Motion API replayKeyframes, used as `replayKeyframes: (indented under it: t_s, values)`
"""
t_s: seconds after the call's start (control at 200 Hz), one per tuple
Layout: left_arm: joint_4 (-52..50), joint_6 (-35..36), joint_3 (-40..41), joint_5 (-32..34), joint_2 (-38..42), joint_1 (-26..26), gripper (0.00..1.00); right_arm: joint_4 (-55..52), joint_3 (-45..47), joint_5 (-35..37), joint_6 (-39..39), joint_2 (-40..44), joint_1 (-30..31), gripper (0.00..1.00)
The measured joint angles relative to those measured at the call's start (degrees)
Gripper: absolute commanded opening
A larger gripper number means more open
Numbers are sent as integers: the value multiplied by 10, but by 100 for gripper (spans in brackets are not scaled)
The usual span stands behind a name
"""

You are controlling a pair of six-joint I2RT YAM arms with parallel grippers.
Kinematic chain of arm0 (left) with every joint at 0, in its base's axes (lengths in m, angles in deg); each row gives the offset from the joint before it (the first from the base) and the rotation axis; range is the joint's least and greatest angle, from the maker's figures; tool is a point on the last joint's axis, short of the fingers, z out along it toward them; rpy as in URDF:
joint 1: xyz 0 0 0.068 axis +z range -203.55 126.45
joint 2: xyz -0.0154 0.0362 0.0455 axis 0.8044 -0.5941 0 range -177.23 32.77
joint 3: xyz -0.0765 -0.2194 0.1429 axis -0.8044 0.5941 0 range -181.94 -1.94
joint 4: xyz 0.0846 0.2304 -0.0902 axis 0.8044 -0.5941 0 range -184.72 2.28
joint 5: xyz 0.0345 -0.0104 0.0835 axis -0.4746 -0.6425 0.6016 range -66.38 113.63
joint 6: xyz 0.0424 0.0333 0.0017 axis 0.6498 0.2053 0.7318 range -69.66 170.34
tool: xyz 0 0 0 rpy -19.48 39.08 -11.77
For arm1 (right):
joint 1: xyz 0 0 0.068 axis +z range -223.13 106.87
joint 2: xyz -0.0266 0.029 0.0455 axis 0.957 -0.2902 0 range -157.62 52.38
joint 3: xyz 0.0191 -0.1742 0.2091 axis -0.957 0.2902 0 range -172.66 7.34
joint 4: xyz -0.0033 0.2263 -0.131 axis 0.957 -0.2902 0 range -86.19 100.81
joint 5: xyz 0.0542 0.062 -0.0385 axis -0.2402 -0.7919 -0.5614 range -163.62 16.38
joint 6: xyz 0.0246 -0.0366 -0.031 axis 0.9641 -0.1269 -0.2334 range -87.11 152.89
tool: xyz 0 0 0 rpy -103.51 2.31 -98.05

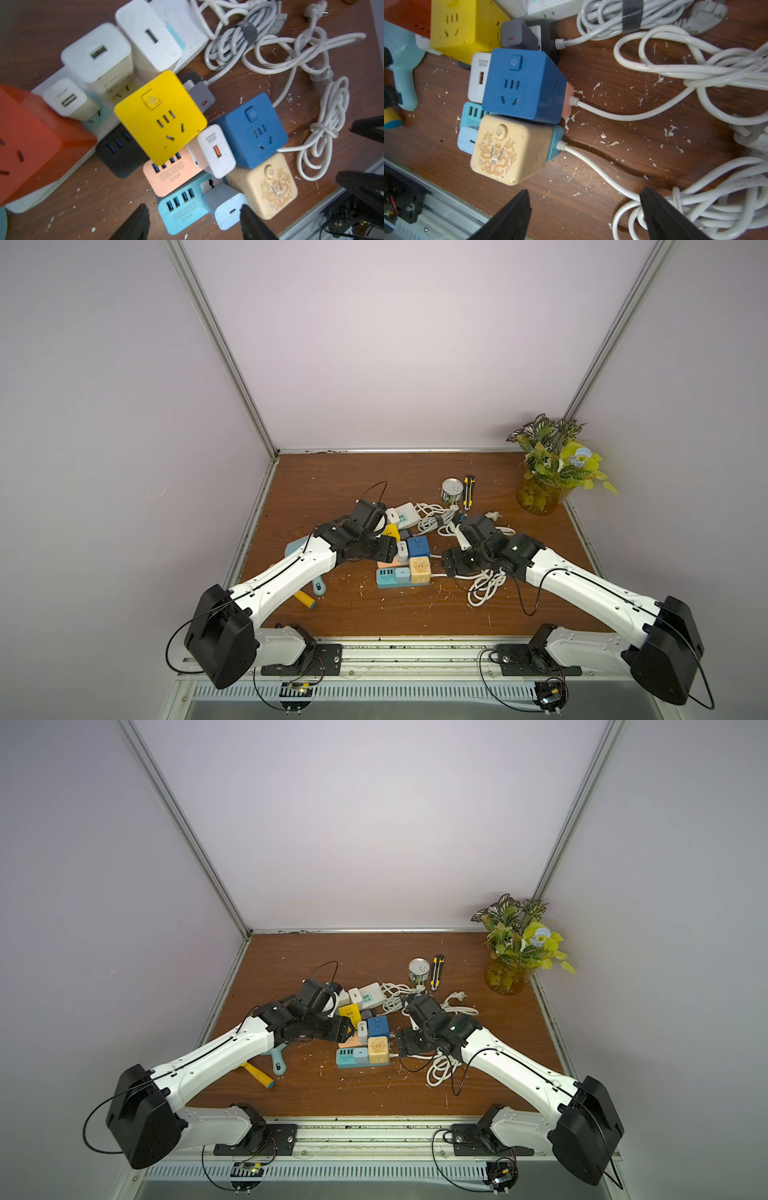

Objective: Pull the plug off the socket
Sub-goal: Move the socket to the center of the board.

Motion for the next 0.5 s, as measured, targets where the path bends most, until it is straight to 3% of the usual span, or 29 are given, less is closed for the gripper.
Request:
replayKeyframes:
  t_s: [0.11,0.3,0.5]
  values:
    - [5,-118,62,15,52,0,65,1,-9,2,0,-27,24,92]
    - [38,-408,170,32,138,0,62,17,-21,4,0,-60,54,92]
    - [103,-712,229,37,132,-5,66,20,-36,14,-3,-68,58,93]
